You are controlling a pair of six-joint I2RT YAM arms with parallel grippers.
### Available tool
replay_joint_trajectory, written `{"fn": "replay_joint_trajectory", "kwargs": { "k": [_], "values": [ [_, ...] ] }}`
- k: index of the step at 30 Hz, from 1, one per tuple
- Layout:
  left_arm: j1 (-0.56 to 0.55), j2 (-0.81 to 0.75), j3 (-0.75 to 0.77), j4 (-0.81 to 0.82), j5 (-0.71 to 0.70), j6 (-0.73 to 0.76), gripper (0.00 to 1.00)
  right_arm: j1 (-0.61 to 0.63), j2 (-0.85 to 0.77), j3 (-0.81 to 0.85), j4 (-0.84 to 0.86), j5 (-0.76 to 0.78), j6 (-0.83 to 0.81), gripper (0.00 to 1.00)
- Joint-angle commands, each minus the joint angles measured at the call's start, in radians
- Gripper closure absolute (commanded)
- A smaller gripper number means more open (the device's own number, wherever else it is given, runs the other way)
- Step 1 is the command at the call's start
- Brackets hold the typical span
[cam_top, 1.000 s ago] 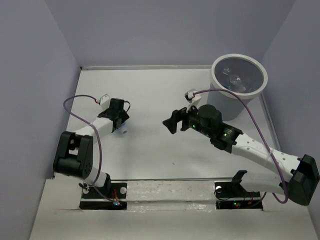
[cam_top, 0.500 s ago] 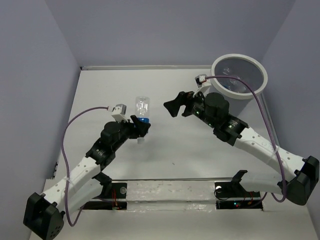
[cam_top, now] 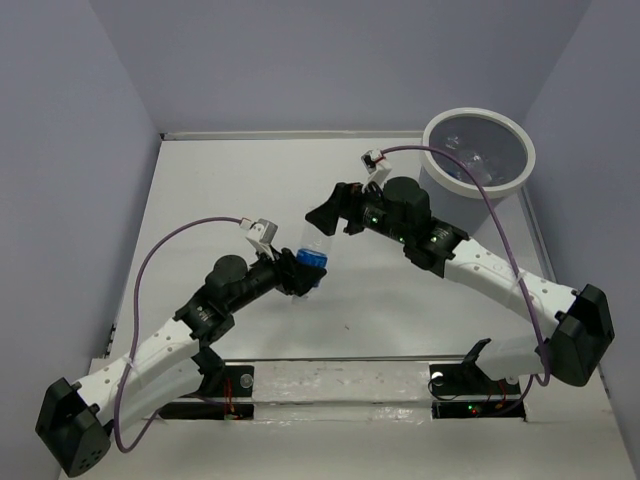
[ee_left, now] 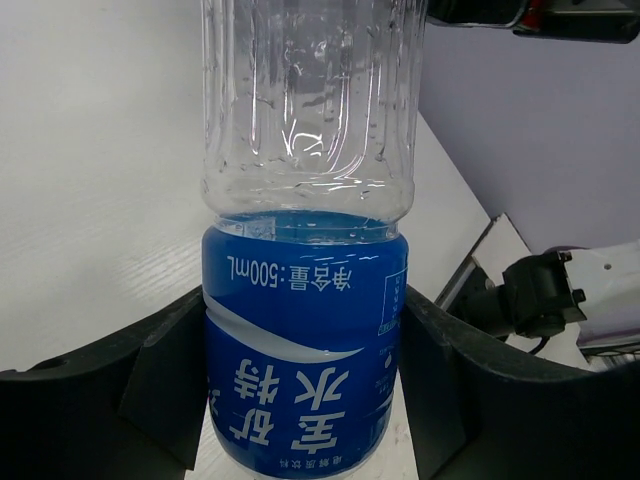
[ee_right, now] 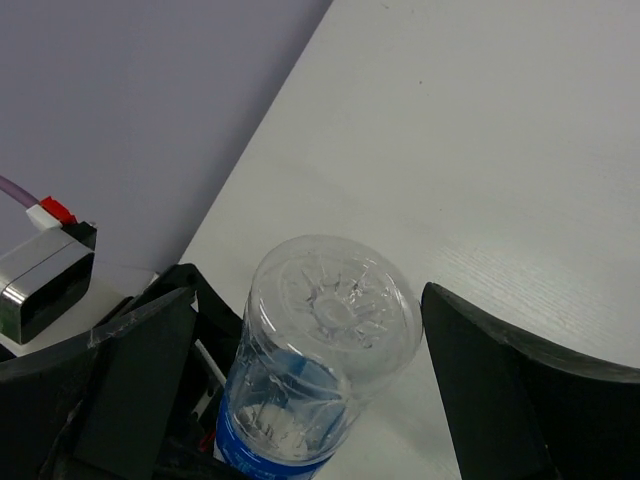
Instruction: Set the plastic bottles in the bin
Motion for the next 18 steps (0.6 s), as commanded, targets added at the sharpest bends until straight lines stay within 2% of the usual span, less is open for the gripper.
{"fn": "replay_joint_trajectory", "kwargs": {
  "k": [1,4,8,9,11,12,13,15,18],
  "values": [
    [-0.03,-0.025,0.056,0.126,0.038,0.024,0.36,0.002,-0.022,-0.007,0.047,-0.052,0.047,0.0],
    [-0.049,-0.011,0.057,0.146,0.044,0.026,0.35,0.002,-0.013,-0.035,0.114,-0.126,0.081,0.01],
    [-0.063,-0.014,0.075,0.15,0.024,0.029,0.35,0.002,0.011,-0.036,0.123,-0.14,0.115,0.04],
    [-0.063,-0.017,0.079,0.152,0.019,0.031,0.35,0.002,0.008,-0.043,0.127,-0.134,0.116,0.16],
    [-0.063,-0.019,0.092,0.152,0.018,0.032,0.32,0.002,-0.008,-0.056,0.143,-0.103,0.127,0.3],
    [-0.063,-0.016,0.1,0.15,0.028,0.035,0.25,0.002,-0.036,-0.076,0.175,-0.071,0.13,0.45],
    [-0.063,-0.011,0.103,0.15,0.035,0.035,0.19,0.002,-0.05,-0.076,0.183,-0.051,0.13,0.53],
    [-0.063,-0.014,0.115,0.138,0.041,0.034,0.01,0.002,-0.085,-0.072,0.179,0.004,0.098,0.64],
    [-0.064,-0.043,0.154,0.057,0.004,0.052,0.01,0.002,-0.12,-0.015,0.118,0.104,0.0,0.66]
  ]
}}
